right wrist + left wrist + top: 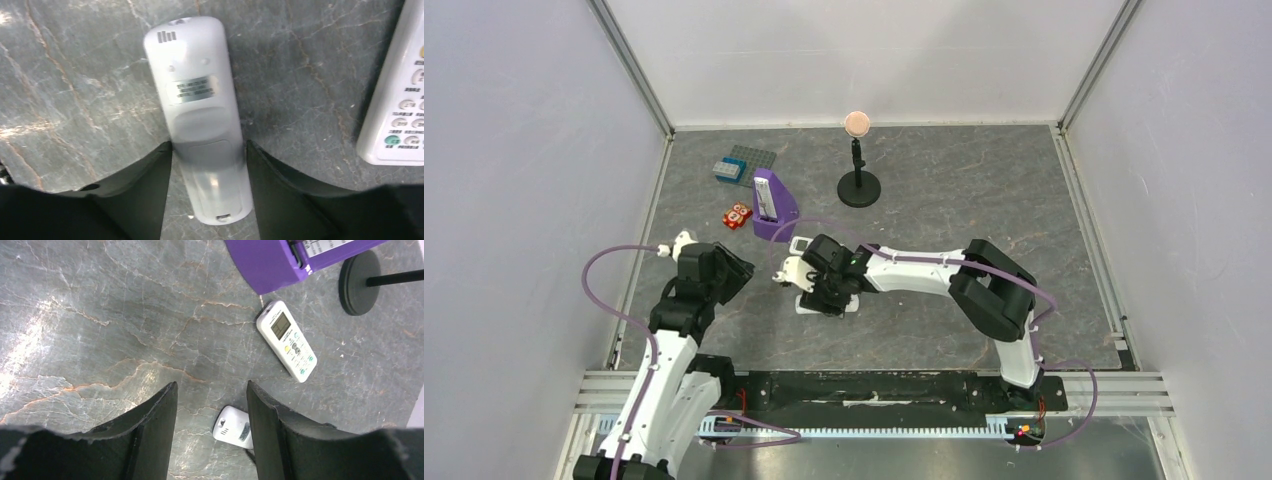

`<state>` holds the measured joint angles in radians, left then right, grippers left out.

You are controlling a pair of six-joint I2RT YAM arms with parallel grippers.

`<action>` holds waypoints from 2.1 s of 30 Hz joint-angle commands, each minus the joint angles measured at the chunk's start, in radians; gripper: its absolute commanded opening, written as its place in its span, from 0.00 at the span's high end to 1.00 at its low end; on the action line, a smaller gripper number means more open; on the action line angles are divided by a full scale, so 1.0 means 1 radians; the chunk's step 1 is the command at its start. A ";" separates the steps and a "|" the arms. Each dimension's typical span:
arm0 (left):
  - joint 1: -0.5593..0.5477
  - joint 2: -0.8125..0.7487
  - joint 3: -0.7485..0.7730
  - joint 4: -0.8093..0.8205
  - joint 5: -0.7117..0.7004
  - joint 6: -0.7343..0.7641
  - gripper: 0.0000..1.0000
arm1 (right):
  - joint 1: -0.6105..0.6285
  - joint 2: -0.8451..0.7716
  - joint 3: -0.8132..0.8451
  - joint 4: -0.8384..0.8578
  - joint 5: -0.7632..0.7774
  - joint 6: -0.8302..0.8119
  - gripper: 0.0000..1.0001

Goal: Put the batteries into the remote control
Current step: Move the remote control to the center of the board, then reset both arms

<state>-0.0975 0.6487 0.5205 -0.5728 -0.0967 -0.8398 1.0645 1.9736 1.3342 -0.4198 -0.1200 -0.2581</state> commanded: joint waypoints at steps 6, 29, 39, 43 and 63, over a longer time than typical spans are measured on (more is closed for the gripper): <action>0.003 0.056 -0.006 0.067 0.056 0.022 0.40 | -0.060 0.002 -0.009 0.025 0.084 0.051 0.61; 0.002 0.090 0.022 0.119 0.199 0.071 0.38 | -0.334 -0.250 -0.326 0.234 0.432 0.550 0.44; 0.001 0.167 0.181 -0.118 0.228 0.076 0.23 | -0.352 -0.580 -0.422 0.172 0.505 0.661 0.02; 0.002 0.066 0.204 -0.124 0.303 0.120 0.23 | -0.363 -0.802 -0.499 0.057 0.691 0.739 0.02; 0.002 -0.302 0.500 -0.426 0.172 0.269 0.21 | -0.366 -1.621 -0.270 -0.455 1.151 0.892 0.02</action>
<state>-0.0975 0.3595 0.9737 -0.9546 0.1040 -0.6285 0.6979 0.3763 1.0245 -0.8246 0.9710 0.6086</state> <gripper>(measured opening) 0.786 0.979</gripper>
